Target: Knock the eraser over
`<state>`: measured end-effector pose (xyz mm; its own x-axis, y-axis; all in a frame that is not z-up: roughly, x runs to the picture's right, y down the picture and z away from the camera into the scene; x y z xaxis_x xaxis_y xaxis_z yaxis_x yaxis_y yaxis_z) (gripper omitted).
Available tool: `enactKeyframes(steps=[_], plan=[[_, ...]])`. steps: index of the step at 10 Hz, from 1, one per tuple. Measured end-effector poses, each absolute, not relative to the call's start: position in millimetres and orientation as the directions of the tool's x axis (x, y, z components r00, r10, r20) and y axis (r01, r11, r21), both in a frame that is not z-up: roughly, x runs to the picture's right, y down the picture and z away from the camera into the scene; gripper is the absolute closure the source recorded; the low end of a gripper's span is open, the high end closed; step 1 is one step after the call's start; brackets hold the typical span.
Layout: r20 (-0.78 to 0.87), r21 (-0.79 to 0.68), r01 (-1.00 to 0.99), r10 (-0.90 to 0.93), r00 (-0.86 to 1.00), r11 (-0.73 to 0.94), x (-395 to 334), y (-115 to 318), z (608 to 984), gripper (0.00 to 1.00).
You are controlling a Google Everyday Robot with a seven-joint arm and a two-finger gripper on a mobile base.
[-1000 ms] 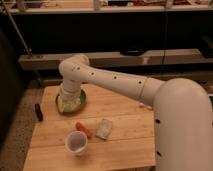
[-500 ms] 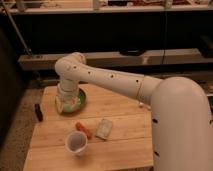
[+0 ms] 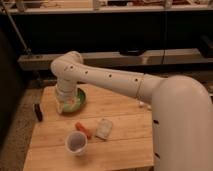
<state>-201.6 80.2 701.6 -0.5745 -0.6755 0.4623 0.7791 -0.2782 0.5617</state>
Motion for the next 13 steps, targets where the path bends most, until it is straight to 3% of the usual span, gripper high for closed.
enactKeyframes(steps=[4,7,13], plan=[[0.425,0.576,0.73,-0.628,-0.652,-0.368,-206.6,87.0,679.0,0.53],[0.392,0.581,0.685,-0.586,-0.709,-0.44,-214.6,99.1,665.9,0.72],[0.349,0.589,0.597,-0.496,-0.795,-0.544,-239.0,119.3,633.8,0.73]])
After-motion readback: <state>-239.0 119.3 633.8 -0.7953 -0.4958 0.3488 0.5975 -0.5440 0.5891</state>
